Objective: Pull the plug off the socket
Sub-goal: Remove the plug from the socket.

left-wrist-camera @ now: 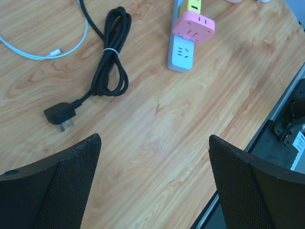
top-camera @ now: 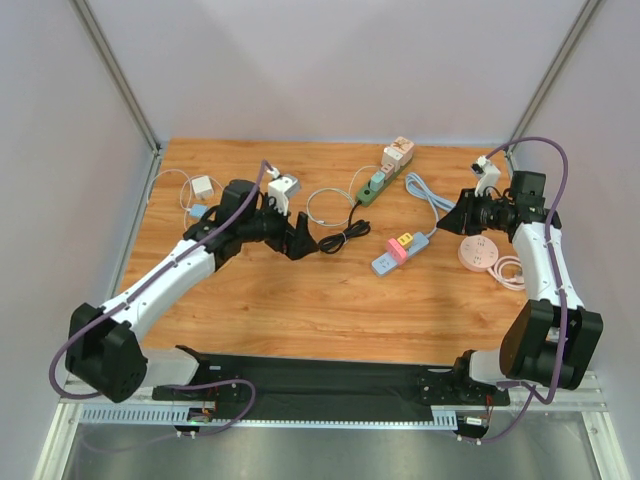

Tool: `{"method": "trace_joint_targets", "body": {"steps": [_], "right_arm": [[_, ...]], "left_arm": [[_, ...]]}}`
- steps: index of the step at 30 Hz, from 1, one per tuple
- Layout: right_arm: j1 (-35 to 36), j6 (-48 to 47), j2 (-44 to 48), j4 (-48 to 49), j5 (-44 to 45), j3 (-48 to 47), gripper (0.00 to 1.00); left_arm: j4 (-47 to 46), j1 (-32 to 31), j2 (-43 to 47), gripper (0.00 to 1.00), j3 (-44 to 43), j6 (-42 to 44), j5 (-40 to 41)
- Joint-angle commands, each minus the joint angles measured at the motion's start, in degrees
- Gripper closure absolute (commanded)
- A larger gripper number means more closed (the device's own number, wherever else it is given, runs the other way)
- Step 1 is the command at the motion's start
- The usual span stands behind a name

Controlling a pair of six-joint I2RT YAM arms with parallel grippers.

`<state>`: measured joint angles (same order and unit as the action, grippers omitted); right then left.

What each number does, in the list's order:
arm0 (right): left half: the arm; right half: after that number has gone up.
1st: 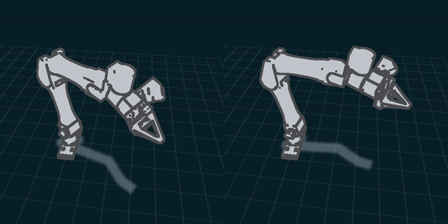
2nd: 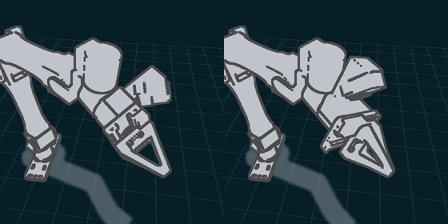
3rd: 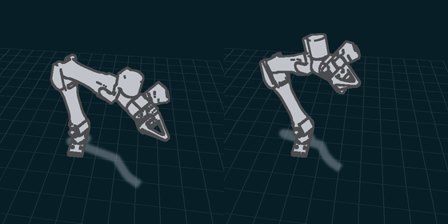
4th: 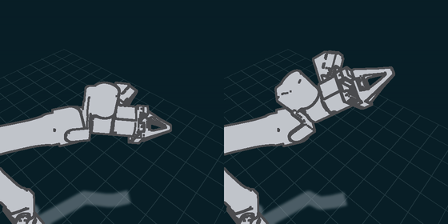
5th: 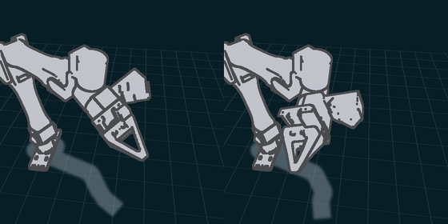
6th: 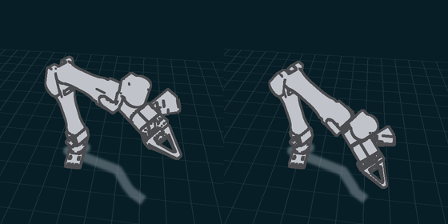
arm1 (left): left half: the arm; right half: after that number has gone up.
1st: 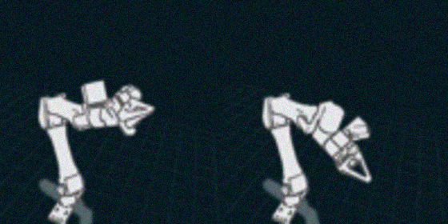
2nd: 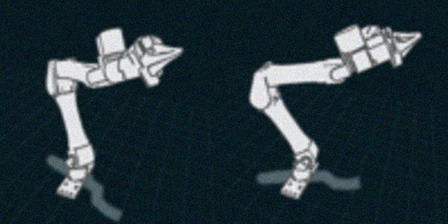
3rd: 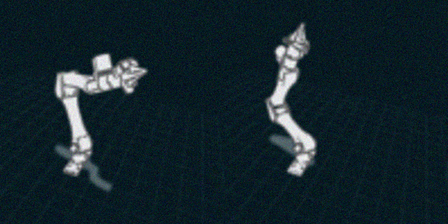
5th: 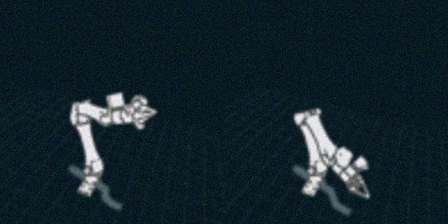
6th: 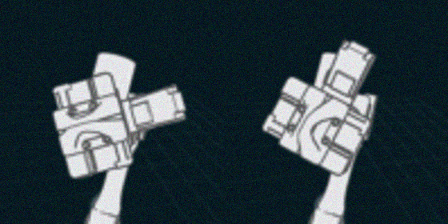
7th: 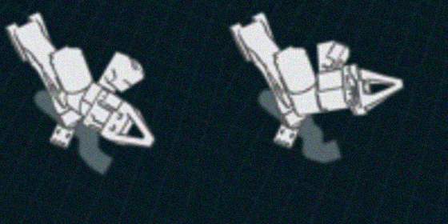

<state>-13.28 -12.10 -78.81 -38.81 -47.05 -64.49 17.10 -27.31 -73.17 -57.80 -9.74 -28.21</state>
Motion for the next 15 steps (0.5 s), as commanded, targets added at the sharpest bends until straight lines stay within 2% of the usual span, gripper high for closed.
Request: {"method": "trace_joint_targets", "body": {"steps": [1, 6, 15], "right_arm": [[-0.26, -1.26, -0.47, 0.93, -1.03, -0.02, 0.82], [-0.26, -1.44, -0.47, 0.57, -0.94, -0.11, 0.82], [-0.26, -1.52, -0.3, 0.4, -1.2, -0.29, 0.82]], "left_arm": [[-0.41, -3.62, -2.67, 0.01, -3.98, 2.88, 2.71], [0.56, -8.01, -7.07, 0.01, -7.67, 4.37, 4.91], [0.74, -12.06, -14.01, 0.01, -12.68, 5.61, 6.14]]}}
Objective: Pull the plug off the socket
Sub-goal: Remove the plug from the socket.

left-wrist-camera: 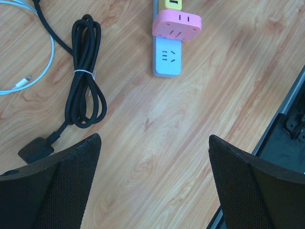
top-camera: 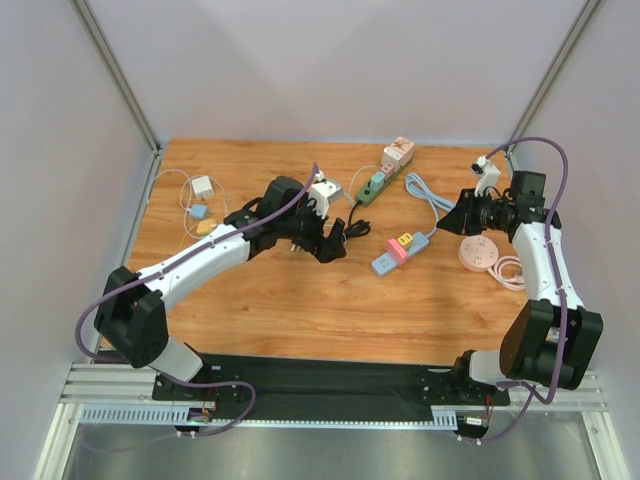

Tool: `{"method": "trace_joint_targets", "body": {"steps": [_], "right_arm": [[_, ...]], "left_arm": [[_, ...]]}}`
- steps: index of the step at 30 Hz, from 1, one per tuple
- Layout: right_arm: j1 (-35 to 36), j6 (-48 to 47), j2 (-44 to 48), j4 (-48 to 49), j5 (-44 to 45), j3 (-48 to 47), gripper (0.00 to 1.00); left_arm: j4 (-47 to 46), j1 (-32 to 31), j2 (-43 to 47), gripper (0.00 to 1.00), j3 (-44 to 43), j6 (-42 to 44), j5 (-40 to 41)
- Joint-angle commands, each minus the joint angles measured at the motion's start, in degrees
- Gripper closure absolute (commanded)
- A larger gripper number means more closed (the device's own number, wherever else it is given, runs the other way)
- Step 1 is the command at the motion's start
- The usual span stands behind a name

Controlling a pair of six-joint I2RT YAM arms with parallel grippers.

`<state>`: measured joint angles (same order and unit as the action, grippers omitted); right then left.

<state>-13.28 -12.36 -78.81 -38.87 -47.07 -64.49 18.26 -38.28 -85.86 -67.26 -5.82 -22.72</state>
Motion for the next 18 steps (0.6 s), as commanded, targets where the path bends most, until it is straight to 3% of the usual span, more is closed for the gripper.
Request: {"method": "trace_joint_targets", "body": {"steps": [1, 18], "right_arm": [[-0.17, -1.18, -0.38, 0.38, -1.18, -0.29, 0.82], [-0.26, -1.26, -0.12, 0.2, -1.62, -0.64, 0.82]], "left_arm": [[-0.33, -1.35, -1.93, 0.01, -4.09, 1.78, 0.83], [0.9, -5.66, -7.74, 0.02, -7.97, 3.71, 3.03]]}}
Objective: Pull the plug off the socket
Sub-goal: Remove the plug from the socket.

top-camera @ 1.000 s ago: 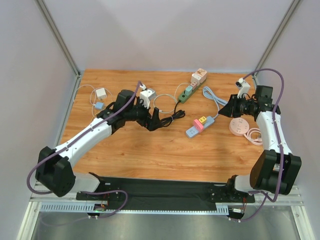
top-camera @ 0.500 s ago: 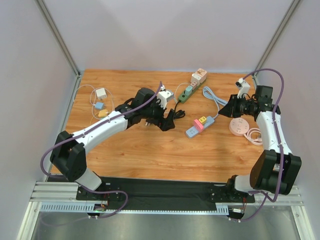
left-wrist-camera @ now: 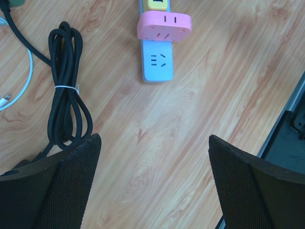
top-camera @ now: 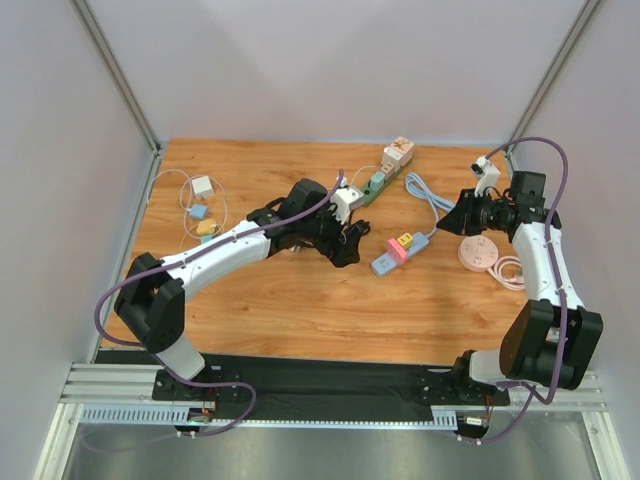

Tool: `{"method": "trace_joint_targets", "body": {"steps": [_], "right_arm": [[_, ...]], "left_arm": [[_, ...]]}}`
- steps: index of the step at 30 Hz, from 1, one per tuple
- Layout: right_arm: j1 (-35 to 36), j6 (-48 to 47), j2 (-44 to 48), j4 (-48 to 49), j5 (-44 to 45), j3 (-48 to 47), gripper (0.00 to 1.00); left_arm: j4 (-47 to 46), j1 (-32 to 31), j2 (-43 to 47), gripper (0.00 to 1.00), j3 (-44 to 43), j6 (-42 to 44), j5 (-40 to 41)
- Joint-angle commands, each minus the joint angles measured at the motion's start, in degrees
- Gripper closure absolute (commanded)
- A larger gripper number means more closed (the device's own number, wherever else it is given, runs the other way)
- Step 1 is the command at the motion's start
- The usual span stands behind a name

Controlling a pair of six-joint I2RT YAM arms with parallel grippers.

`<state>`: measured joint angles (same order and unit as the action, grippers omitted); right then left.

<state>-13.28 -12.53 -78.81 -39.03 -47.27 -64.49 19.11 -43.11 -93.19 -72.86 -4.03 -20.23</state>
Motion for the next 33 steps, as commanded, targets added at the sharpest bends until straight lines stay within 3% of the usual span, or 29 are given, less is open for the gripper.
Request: {"method": "trace_joint_targets", "body": {"steps": [1, 26, 33], "right_arm": [[-0.26, -1.09, -0.12, 0.35, -1.43, -0.64, 0.82], [-0.34, -1.26, -0.47, 0.09, -1.34, -0.73, 0.82], [-0.34, -1.44, -1.26, 0.0, -1.16, -0.81, 0.82]], "left_arm": [[0.05, -1.01, -0.5, 0.02, -2.46, 2.01, 0.8], [-0.57, -2.5, -2.17, 0.02, -1.93, 3.59, 1.42], [-0.04, -2.85, -6.56, 0.02, -6.67, 3.94, 1.07]]}}
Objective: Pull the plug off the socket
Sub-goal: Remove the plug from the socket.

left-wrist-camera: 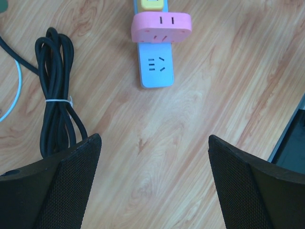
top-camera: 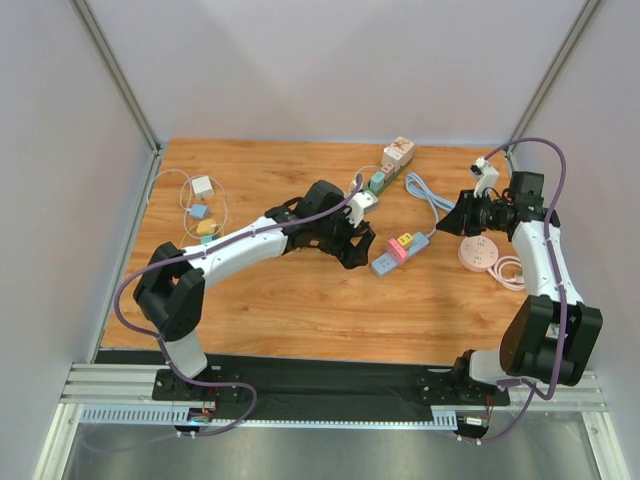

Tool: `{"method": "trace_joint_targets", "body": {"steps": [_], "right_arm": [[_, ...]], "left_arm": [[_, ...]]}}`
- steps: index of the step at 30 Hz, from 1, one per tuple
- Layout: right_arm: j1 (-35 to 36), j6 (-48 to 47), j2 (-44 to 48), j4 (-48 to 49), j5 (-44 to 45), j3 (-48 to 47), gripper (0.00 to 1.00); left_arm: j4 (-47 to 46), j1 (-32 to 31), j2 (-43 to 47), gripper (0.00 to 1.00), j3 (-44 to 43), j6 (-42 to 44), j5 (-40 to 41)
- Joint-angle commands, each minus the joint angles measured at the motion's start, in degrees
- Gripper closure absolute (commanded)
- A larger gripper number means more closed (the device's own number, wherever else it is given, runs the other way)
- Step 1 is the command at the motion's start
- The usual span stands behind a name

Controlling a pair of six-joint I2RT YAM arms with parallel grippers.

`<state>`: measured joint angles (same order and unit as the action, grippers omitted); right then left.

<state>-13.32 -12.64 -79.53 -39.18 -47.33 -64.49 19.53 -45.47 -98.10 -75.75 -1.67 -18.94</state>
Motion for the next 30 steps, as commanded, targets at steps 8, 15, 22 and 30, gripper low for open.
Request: {"method": "trace_joint_targets", "body": {"steps": [8, 15, 22, 30], "right_arm": [[-0.3, -1.24, -0.54, 0.24, -0.75, -0.81, 0.82], [-0.3, -1.33, -0.72, 0.16, -0.57, -0.9, 0.82], [-0.3, -1.33, -0.89, -0.02, -0.74, -0.9, 0.82], [-0.3, -1.24, -0.72, 0.07, -0.83, -0.9, 0.82]], "left_arm": [[1.38, -2.25, -10.95, 0.04, -13.98, 1.58, 0.39], [0.26, -4.01, -15.89, 0.05, -18.91, -14.8, 2.06], [0.86, -4.62, -17.29, 0.04, -19.61, -40.46, 8.29], [1.66, -4.71, -20.9, 0.02, -21.2, -56.68, 10.76]]}}
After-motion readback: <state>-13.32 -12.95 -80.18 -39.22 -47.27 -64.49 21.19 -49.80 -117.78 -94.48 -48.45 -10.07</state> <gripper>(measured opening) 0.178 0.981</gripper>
